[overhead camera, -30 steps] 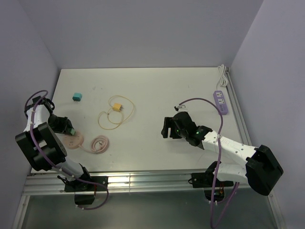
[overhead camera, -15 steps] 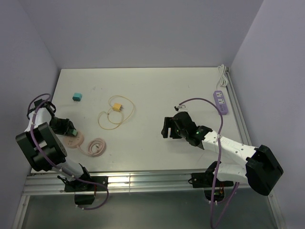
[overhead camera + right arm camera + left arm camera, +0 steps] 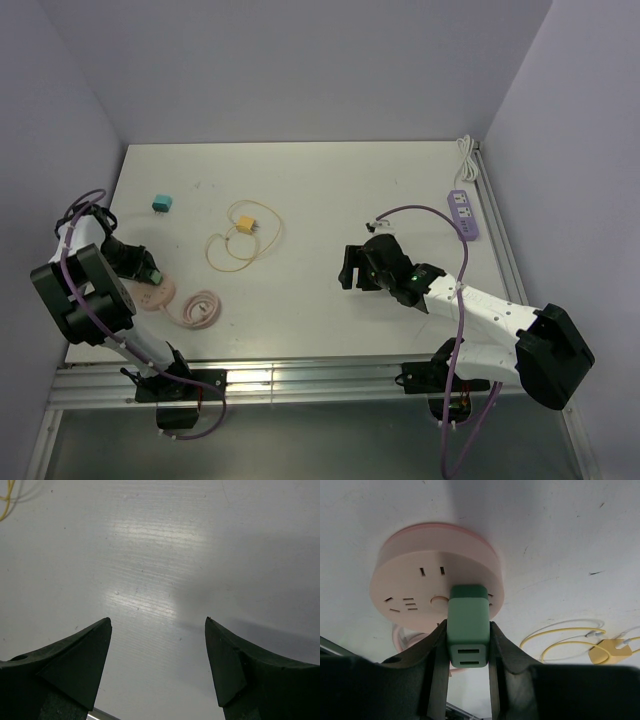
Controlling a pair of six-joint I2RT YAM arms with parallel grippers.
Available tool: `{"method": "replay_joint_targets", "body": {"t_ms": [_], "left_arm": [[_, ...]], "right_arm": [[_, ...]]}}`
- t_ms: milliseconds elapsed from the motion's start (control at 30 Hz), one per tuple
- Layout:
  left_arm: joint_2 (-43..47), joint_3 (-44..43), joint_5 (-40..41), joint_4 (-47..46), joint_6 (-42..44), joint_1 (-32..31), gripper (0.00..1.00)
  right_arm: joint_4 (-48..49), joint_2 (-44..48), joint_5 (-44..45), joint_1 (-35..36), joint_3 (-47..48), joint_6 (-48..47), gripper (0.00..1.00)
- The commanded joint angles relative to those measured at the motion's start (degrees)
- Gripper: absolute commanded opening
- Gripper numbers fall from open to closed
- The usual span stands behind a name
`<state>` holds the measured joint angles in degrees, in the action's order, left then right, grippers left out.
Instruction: Insert the plug
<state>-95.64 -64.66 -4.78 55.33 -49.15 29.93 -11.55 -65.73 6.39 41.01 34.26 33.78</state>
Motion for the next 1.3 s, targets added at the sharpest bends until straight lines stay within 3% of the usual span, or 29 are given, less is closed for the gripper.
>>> {"method": "replay_joint_targets", "body": {"t_ms": [0, 400, 533, 767, 800, 900, 933, 1000, 1200, 1267], "left_arm": [[-4.0, 2.3, 8.0, -2.9, 2.7, -0.4, 0.00], [-3.8, 3.3, 7.1, -4.0, 1.2, -0.5, 0.00], [-2.0, 2.5, 8.0, -3.0, 0.2, -0.6, 0.24], [0.9, 1.3, 7.7, -1.9, -0.2, -0.6, 0.36], [1.1, 1.3, 7.9, -1.5, -0.3, -0.6, 0.44], [2.0, 1.6, 7.1, -1.6, -0.4, -0.6, 0.45], [2.2, 1.6, 7.1, -1.5, -0.5, -0.6, 0.55], [3.1, 1.3, 7.4, -1.4, -0.6, -0.6, 0.64], [6.3, -0.5, 6.3, 0.2, -0.5, -0.6, 0.66], [7.8, -1.1, 5.8, 0.8, -0.6, -0.6, 0.72]], "right_arm": [[1.4, 0.8, 1.1, 0.6, 0.0, -0.1, 0.82], [1.7, 0.8, 0.8, 0.6, -0.2, -0.2, 0.82], [1.7, 0.9, 0.7, 0.6, -0.2, -0.2, 0.82], [1.8, 1.1, 0.6, 0.6, -0.2, -0.2, 0.82], [1.8, 1.1, 0.6, 0.6, -0.2, -0.2, 0.82], [1.8, 1.4, 0.6, 0.6, -0.3, -0.2, 0.82], [1.8, 1.4, 0.6, 0.7, -0.3, -0.2, 0.82], [1.8, 1.5, 0.6, 0.7, -0.3, -0.3, 0.82], [1.9, 1.7, 0.4, 0.6, -0.4, -0.3, 0.82], [2.0, 1.7, 0.4, 0.7, -0.4, -0.3, 0.82]]}}
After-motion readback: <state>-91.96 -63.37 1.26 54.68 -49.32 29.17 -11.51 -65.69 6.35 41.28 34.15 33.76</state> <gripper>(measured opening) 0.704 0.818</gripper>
